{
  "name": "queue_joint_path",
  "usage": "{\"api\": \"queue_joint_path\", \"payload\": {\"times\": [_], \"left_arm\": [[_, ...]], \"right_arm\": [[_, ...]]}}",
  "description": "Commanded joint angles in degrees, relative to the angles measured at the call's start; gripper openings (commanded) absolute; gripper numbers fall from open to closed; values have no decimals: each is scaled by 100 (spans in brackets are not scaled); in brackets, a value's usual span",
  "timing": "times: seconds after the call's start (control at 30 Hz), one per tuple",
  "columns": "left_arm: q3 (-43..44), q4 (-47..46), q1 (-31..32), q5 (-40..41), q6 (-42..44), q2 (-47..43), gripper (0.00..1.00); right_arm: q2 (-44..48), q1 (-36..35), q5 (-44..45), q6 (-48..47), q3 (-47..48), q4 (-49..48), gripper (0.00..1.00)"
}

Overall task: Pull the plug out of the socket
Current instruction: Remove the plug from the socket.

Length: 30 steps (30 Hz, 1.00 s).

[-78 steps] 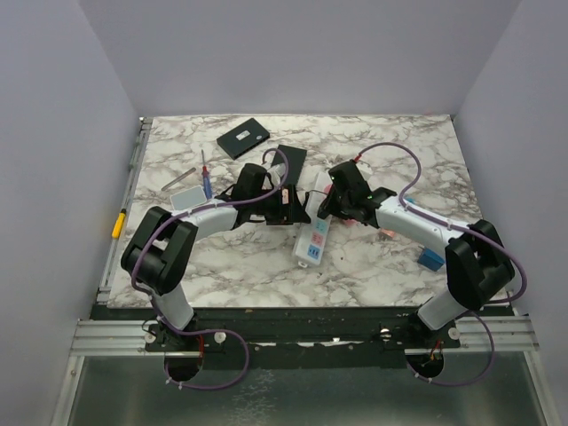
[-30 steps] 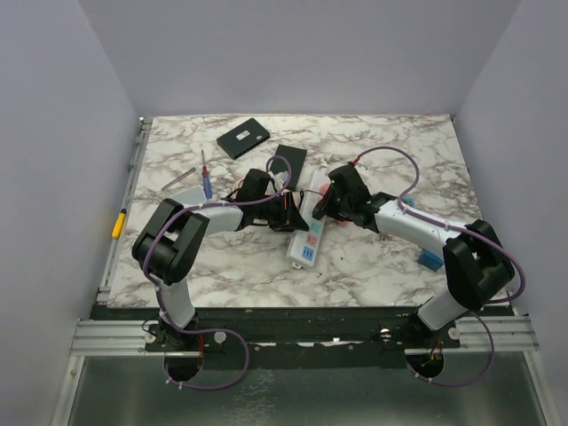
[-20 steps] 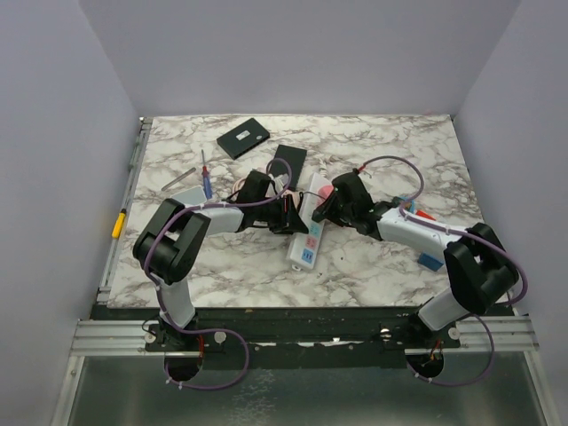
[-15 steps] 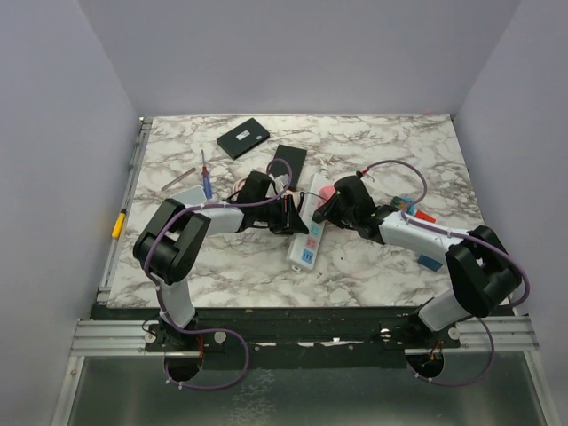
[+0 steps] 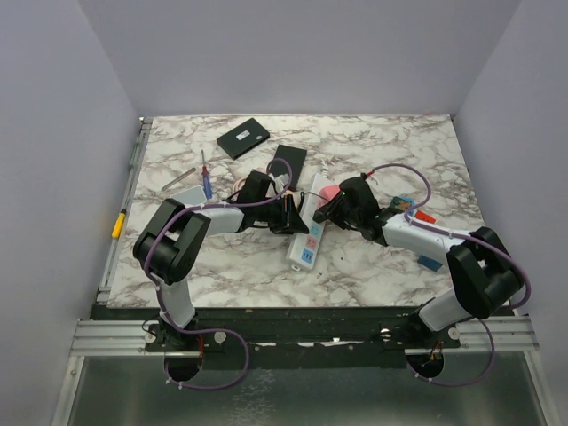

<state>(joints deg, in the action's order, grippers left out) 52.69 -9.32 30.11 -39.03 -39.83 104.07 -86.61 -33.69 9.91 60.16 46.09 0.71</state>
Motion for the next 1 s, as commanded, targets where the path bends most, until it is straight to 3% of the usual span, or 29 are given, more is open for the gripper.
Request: {"api": "queue_joint_path", "payload": {"times": [0.0,0.6,0.97], "left_arm": [[-39,-103,4,-25,64,52,0],[-13,-54,4,-19,107,26,0],[-3,-24,5,-26,131,30,0]], "right_arm": [[82,72,95,-88,-3,201,0],[-399,-688,396,-254,644,230,0],[-285,-701,821,-288,732,565,0]]}}
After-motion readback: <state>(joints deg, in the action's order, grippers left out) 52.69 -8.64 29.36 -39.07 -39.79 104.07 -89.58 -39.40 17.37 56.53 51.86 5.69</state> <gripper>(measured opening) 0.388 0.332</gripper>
